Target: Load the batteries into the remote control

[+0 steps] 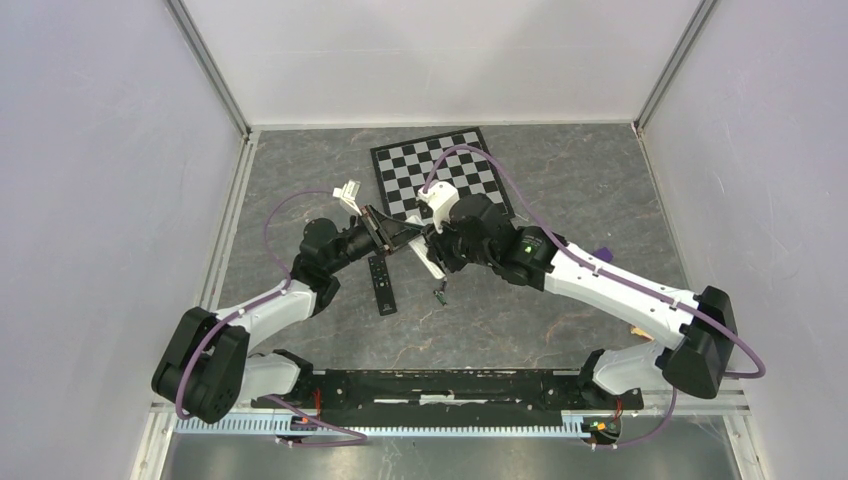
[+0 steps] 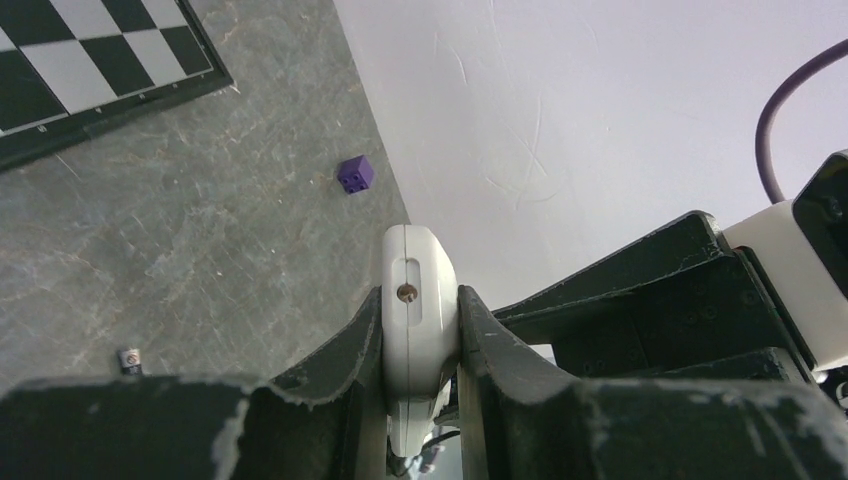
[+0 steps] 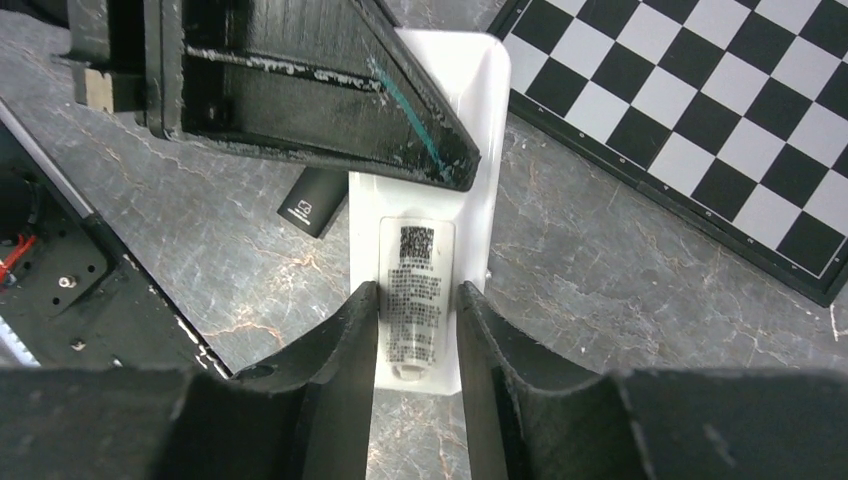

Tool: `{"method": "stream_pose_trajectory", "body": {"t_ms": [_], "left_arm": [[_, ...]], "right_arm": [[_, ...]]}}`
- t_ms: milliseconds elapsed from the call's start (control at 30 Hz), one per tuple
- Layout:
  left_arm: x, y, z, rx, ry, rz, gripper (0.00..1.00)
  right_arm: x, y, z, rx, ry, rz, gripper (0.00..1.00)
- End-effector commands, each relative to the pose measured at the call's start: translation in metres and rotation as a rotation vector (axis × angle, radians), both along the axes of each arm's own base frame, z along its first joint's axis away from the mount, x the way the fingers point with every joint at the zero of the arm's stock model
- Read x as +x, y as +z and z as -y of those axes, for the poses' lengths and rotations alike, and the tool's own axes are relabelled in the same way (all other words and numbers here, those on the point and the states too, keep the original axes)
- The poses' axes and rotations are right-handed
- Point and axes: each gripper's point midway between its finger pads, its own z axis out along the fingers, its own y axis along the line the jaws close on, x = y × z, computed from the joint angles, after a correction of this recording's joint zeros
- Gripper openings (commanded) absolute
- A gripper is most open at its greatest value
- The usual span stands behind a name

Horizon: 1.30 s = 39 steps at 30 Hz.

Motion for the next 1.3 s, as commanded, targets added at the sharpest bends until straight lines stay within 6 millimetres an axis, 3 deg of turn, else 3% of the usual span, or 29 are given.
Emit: {"method": "stream_pose_trajectory", "body": {"t_ms": [0,267,600,767,1033,1267], "left_arm": [[-0.026,0.058,0.012,-0.188,-0.134,0.006,0.02],[-0.017,0.046,0.009,-0.172,-0.105,-0.029,0.02],[-0.008,0.038,0.0,-0.163,-0.07,-0.041,0.02],[-0.008,0.038,-0.005,-0.173,-0.063,-0.046,0.02],[-0.015,0.057,-0.005,-0.247,-0.105,-0.077,0.02],[-0.019,0.072,-0.006,-0.303,-0.124,-0.096,0.02]], "right_arm": [[-0.009,0.005,-0.02,0.081,0.049,-0.072,0.4],[-0.004,0.014,-0.015,0.104,0.012,-0.063,0.61],[0.001,0.057,0.011,0.22,-0.13,0.007,0.98],[-0.003,0.068,0.026,0.342,-0.225,-0.037,0.98],[-0.011,0.045,0.034,0.546,-0.377,-0.234,0.98],[-0.012,0.066,0.043,0.811,-0.416,-0.225,0.98]]}}
